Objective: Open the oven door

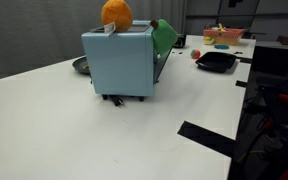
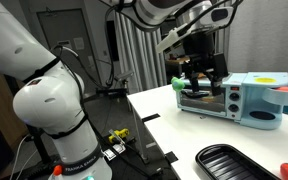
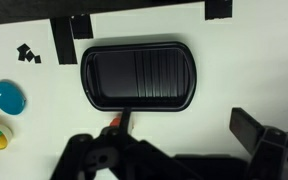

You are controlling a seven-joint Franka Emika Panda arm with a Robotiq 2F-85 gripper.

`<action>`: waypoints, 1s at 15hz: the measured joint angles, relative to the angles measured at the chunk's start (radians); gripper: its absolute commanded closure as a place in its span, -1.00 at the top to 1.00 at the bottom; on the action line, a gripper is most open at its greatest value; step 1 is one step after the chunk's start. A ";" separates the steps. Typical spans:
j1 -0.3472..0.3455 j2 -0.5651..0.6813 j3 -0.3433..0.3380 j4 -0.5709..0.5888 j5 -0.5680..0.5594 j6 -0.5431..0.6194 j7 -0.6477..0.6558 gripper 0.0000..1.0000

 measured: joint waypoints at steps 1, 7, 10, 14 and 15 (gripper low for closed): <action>0.000 0.000 0.000 0.000 0.000 0.000 0.000 1.00; 0.000 0.002 0.000 -0.001 0.000 0.000 0.000 1.00; 0.001 0.004 0.000 -0.001 0.000 0.000 -0.002 1.00; 0.004 0.006 0.000 -0.001 0.000 0.004 -0.022 1.00; 0.005 0.006 0.000 -0.001 0.000 0.006 -0.030 1.00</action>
